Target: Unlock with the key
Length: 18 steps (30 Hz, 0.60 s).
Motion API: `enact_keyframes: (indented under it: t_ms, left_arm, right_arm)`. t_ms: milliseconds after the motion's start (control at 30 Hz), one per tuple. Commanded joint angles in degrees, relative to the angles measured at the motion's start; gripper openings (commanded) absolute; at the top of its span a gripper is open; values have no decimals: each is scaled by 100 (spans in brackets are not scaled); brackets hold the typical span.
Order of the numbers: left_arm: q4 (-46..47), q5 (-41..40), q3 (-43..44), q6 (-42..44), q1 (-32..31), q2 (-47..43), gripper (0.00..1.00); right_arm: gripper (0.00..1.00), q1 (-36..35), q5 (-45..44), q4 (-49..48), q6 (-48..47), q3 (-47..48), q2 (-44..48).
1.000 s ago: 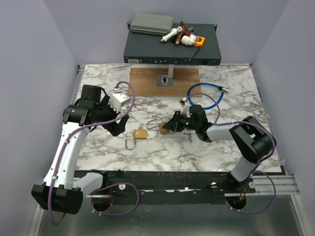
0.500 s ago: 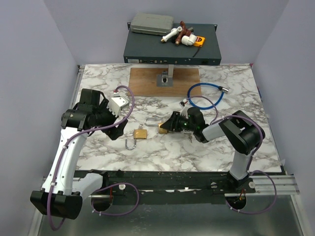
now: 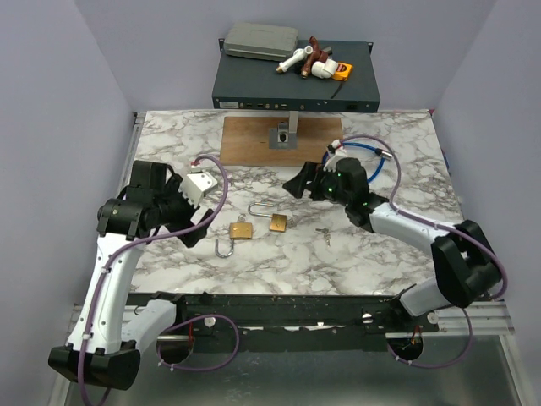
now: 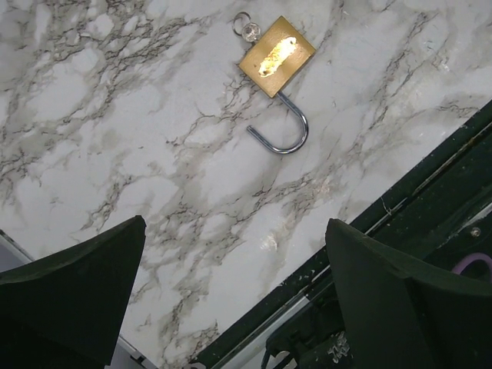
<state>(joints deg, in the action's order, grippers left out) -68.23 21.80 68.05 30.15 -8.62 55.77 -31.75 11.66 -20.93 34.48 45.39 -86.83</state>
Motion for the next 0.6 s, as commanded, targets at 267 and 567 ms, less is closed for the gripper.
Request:
enact_keyframes:
  t_ms: [267, 567]
  left_arm:
    - [703, -462, -588, -237, 95, -829, 98]
    - [620, -54, -462, -411, 98, -825, 99]
  right_arm:
    - [81, 133, -1668, 3325, -834, 3, 443]
    - [69, 93, -1895, 3513, -616, -487, 1024]
